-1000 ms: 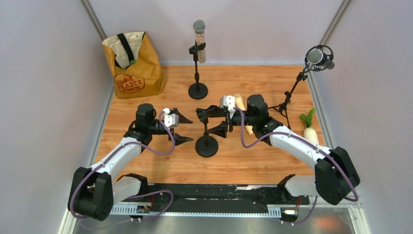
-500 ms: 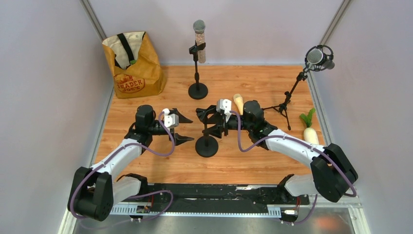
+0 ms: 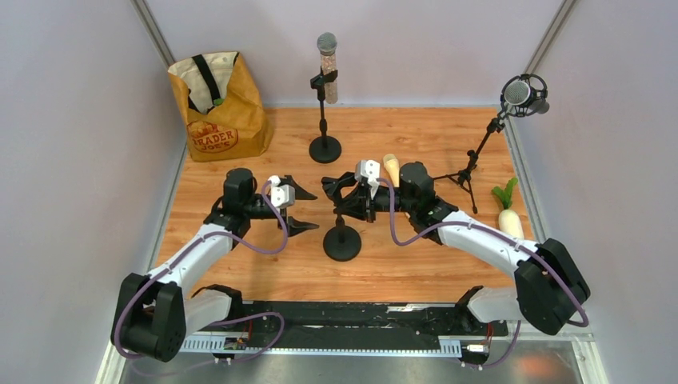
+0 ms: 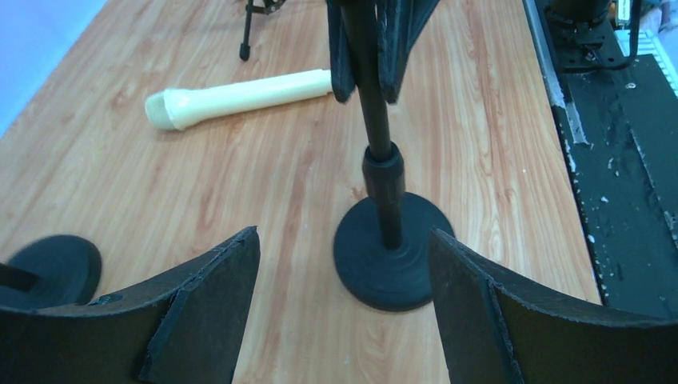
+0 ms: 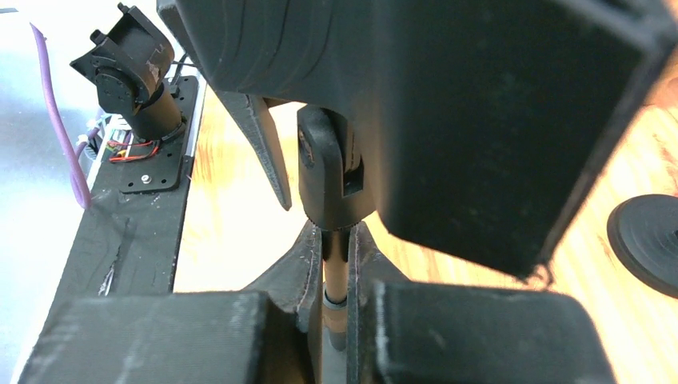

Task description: Remove the microphone from the stand

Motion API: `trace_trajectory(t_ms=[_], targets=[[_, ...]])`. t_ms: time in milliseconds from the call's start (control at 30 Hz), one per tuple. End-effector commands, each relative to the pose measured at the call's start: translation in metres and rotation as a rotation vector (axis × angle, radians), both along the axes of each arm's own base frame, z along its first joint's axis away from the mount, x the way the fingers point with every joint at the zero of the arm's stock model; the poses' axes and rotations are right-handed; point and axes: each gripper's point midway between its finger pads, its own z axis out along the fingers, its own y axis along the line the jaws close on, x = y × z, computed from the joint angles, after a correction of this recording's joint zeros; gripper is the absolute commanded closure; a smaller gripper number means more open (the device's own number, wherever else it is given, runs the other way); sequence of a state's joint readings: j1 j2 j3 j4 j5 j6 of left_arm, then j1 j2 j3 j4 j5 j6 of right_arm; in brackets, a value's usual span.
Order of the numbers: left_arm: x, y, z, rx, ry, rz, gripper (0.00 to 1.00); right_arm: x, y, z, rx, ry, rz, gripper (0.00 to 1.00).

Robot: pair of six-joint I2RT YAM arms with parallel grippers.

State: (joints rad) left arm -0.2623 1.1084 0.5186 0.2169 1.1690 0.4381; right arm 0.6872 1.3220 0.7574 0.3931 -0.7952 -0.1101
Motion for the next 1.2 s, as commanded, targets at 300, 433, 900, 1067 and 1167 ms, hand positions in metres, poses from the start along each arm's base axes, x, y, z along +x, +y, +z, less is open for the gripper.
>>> trace_trajectory(t_ms=[300,433,900,1067,1167], targets=[[-0.017,-0.037,0.046,0.103,-0.057,-0.262,0.16,-0.013,0.002,0.106,0.059,-0.147,0.089,1.00],[-0.035,-0.049,0.048,0.065,-0.003,-0.337,0.16,-0.020,0.001,0.125,0.090,-0.154,0.113,1.00],[-0.052,-0.060,0.054,-0.028,0.044,-0.364,0.16,-0.043,0.001,0.117,0.125,-0.080,0.224,1.00],[-0.054,-0.060,0.056,-0.046,0.029,-0.370,0.16,-0.042,0.003,0.116,0.132,-0.067,0.228,1.00],[-0.059,-0.059,0.052,-0.046,0.038,-0.380,0.16,-0.041,0.003,0.116,0.136,-0.060,0.219,1.00]])
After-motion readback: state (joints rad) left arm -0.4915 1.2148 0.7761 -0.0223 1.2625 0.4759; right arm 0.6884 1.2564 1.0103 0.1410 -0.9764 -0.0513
